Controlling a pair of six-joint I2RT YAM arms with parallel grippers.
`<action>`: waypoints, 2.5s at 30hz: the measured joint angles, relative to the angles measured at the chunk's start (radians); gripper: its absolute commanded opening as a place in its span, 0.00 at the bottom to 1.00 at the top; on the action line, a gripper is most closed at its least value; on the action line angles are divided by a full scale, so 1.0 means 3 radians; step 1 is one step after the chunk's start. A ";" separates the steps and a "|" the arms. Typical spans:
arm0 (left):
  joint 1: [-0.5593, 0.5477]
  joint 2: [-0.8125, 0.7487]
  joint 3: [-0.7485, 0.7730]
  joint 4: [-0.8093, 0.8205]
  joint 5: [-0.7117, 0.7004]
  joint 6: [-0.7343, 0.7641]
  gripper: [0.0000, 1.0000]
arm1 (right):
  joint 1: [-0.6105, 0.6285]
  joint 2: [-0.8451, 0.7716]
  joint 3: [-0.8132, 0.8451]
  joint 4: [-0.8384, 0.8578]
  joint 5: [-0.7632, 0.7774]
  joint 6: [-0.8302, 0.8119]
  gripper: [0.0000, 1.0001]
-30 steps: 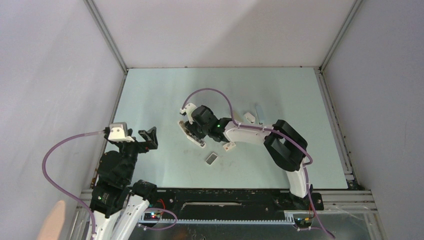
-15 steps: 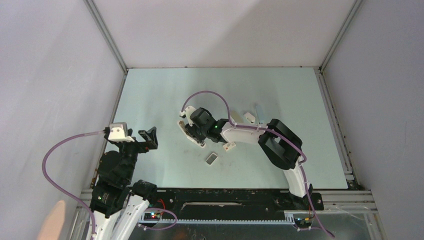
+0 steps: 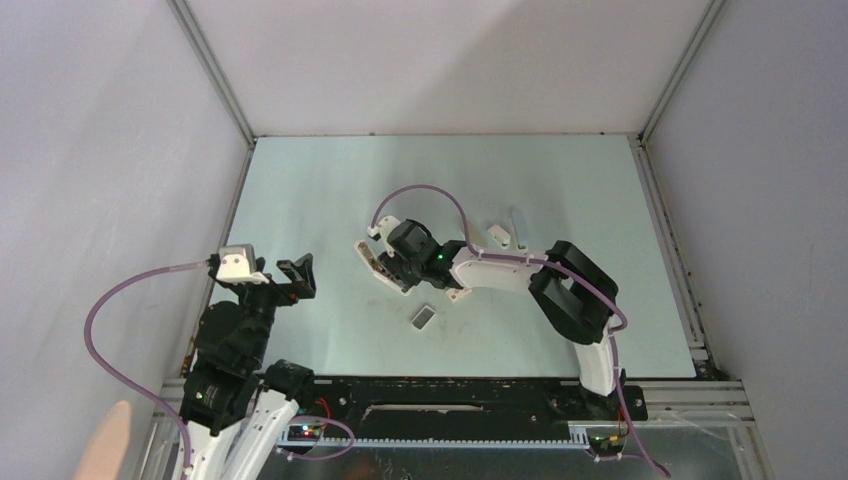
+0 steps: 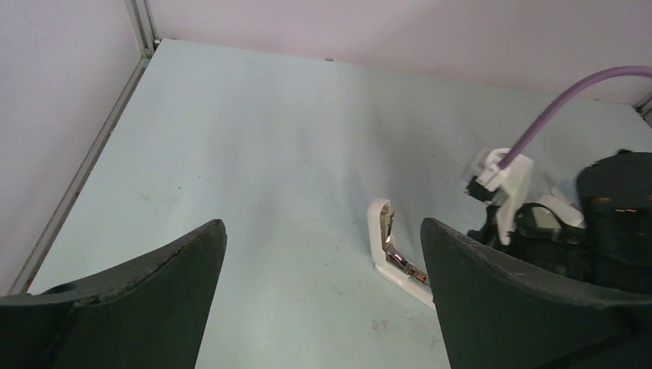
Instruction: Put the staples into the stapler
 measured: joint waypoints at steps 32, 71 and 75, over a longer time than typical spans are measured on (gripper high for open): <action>0.0013 0.2104 0.0161 0.0224 0.0189 -0.1403 0.93 | 0.0094 -0.0313 -0.0940 0.1078 -0.0019 -0.0011 0.44; 0.0456 0.3419 -0.0235 0.1811 0.1249 -0.2037 0.29 | 0.0050 -0.0156 -0.0949 0.1296 -0.0249 -0.0081 0.12; 0.0486 0.3403 -0.0329 0.1975 0.1303 -0.2019 0.23 | 0.0050 -0.0154 -0.0949 0.1297 -0.0253 -0.0081 0.12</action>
